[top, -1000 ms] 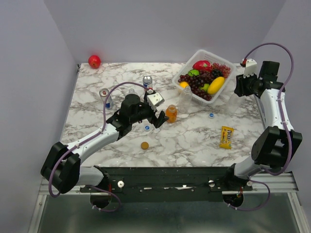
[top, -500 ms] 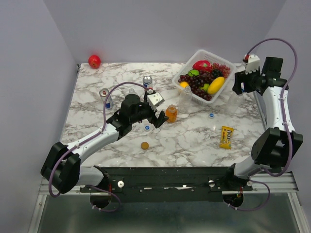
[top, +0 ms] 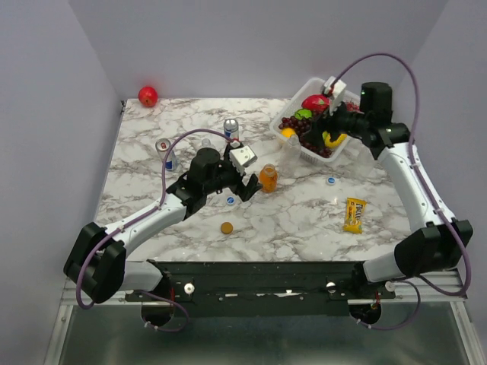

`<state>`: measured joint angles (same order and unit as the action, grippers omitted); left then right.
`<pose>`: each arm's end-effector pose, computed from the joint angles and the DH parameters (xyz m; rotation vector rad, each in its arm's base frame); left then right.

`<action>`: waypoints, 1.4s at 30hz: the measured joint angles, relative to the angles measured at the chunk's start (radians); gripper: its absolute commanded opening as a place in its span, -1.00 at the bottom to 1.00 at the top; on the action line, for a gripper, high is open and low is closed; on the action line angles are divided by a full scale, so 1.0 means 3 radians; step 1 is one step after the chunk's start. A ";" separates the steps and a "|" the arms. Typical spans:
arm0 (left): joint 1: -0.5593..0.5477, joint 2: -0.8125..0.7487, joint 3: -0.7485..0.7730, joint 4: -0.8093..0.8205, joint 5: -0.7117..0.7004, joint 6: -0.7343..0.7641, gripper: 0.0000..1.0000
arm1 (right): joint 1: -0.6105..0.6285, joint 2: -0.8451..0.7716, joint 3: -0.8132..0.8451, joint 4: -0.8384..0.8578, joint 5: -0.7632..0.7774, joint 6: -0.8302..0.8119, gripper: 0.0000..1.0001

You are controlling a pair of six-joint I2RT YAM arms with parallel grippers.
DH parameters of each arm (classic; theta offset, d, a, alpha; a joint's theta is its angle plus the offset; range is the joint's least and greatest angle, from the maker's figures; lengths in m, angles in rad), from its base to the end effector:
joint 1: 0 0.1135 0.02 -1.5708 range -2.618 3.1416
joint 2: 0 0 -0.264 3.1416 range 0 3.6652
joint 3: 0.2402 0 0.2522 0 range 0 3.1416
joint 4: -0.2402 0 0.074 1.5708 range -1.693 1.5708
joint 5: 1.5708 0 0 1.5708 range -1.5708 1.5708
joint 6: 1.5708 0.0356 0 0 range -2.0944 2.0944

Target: Screw on the bottle caps

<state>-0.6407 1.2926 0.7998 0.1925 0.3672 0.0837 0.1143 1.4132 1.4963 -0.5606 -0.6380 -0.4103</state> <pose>0.2282 -0.1861 0.2726 0.9150 1.6819 -0.7231 0.3044 0.0563 0.4072 -0.8789 1.7711 0.4593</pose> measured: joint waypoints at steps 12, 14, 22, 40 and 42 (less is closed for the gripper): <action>0.0000 -0.0216 -0.0033 -0.0252 -0.0067 0.0121 0.97 | 0.0584 0.0590 -0.0298 0.0624 0.0272 0.0058 0.61; 0.0000 -0.0217 -0.0033 -0.0257 -0.0069 0.0130 0.97 | 0.0584 0.0628 -0.0299 0.0688 0.0329 0.0067 0.55; 0.0000 -0.0211 -0.0033 -0.0276 -0.0069 0.0150 0.97 | 0.0584 0.0721 -0.0464 0.0847 0.0462 0.0122 -0.11; -0.0102 0.0277 -0.0067 0.0277 0.0369 0.0340 0.97 | 0.0582 -0.0290 -0.0161 -0.0131 0.0116 -0.0187 -0.99; -0.0125 0.0431 -0.0034 0.0385 0.0437 0.0314 0.97 | 0.0584 -0.0389 -0.0031 -0.0272 0.0024 -0.0264 -0.99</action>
<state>-0.6781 1.4220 0.7895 0.3080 0.4984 0.1780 0.2893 1.2964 1.4872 -0.6422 -0.6308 -0.4896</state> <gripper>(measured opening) 0.985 0.379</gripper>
